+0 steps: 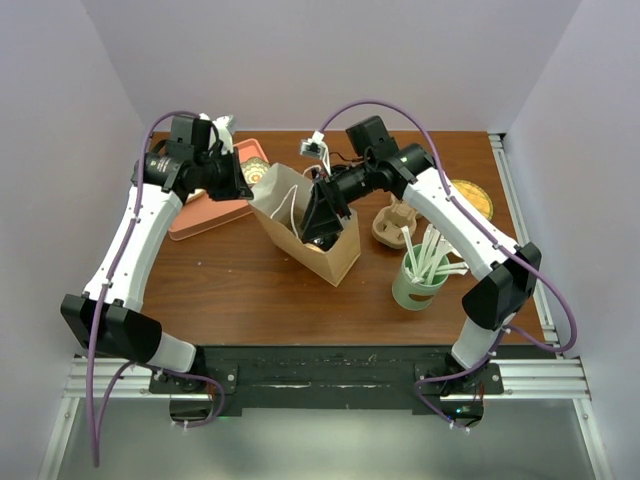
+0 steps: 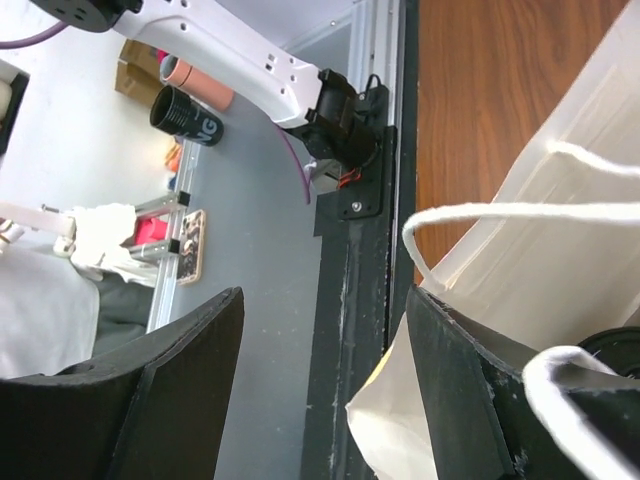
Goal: Pack the takeout coffee
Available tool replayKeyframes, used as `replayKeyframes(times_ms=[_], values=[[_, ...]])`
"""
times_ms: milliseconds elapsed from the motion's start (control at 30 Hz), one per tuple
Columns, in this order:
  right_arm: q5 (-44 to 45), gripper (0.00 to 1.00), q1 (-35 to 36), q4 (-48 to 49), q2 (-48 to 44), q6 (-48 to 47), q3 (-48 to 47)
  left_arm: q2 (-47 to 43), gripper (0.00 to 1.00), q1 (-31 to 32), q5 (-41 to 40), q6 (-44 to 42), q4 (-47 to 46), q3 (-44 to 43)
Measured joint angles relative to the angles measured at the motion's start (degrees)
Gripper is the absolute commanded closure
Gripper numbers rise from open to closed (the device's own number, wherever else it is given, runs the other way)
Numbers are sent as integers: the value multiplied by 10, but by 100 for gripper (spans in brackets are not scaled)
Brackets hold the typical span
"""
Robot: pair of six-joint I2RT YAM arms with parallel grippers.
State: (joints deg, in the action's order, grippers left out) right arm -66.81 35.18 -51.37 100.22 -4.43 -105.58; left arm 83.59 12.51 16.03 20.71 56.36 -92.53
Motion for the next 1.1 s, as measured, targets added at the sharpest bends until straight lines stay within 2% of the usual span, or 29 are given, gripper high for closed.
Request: replayKeyframes(times_ms=[333, 467, 633, 933, 1033, 1100], values=[[67, 30, 0, -34, -13, 15, 23, 8, 100, 0, 0, 3, 5, -9], [92, 33, 0, -44, -22, 16, 22, 9, 100, 0, 0, 3, 6, -10], [118, 35, -3, -52, -22, 19, 9, 9, 96, 0, -3, 3, 9, -12], [152, 36, -13, -30, -46, 45, -19, 16, 97, 0, -22, 3, 32, -35], [160, 37, -14, -5, -68, 63, -24, 16, 93, 0, -29, 2, 42, -40], [164, 38, -14, 8, -80, 72, -27, 16, 86, 0, -31, 2, 46, -42]])
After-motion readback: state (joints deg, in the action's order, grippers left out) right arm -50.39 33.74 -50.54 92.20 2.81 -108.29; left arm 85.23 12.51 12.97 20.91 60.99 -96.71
